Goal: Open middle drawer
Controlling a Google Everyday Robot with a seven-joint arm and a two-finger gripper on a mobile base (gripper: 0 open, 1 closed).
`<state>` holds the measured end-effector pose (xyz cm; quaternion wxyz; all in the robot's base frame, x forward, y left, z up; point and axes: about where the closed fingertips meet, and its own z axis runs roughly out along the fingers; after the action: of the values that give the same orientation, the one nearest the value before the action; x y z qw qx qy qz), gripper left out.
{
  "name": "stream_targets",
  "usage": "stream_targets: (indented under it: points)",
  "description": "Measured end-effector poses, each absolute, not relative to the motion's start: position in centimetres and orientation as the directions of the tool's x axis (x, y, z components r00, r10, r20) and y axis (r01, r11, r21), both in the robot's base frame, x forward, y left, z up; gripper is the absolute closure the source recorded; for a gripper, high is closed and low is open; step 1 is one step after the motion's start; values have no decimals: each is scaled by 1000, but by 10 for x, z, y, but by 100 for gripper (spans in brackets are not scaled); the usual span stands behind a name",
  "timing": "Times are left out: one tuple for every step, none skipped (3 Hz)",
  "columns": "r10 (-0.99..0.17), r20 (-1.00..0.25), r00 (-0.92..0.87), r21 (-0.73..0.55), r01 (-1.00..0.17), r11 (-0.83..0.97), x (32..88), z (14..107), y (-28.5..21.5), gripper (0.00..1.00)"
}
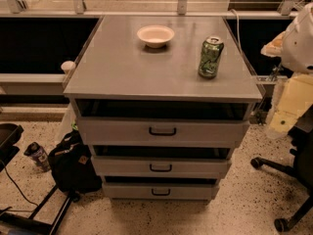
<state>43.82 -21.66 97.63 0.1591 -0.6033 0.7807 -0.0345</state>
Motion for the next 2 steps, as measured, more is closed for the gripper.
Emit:
stream_targets:
  points:
    - [-953, -207, -221, -246, -931, 270, 438, 976, -217, 0]
    - [-959, -199, -202, -252, -935, 250, 438, 979, -208, 0]
